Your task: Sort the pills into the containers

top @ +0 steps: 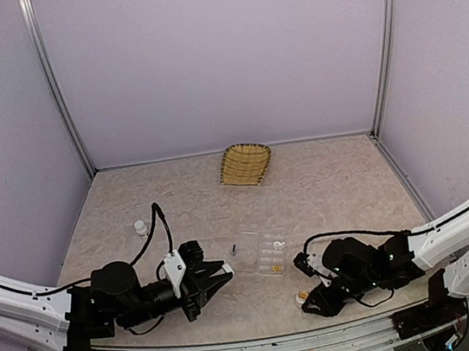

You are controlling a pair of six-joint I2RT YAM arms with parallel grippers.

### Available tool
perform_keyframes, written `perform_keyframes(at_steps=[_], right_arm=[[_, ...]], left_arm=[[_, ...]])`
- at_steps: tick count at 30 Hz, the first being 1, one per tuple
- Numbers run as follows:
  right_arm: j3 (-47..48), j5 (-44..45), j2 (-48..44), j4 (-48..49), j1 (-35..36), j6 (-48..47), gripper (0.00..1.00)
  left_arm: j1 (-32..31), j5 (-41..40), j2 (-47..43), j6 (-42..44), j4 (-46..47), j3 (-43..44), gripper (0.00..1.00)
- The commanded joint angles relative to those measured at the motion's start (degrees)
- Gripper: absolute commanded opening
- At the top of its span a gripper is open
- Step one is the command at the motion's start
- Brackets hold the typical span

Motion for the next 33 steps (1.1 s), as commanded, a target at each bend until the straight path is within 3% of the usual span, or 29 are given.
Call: perform_keyframes(at_steps=[1,24,28,33], right_arm=[[2.65,3.73,2.95,-1.24,1.16,-4.46,0.26],[19.27,6.18,22.42,6.4,2.99,-19.57,0.21],[19.09,5.84,20.37,4.56,2.99,-19.0,0.22],[14.91,5.31,11.37,2.37,2.99,-17.26,0.25]], left_arm=[[-0.36,-1.08,-1.38,-0.83,0.86,-1.38,0.12],[-0.37,-0.82,-0.86,-1.83,0.32,-1.09,0.13],[-0.36,-0.02,-1.16,-2.59,-3.86,0.54,0.13],[-0.41,0.16,-1.21,-4.22,-11.28,4.2,0.13]])
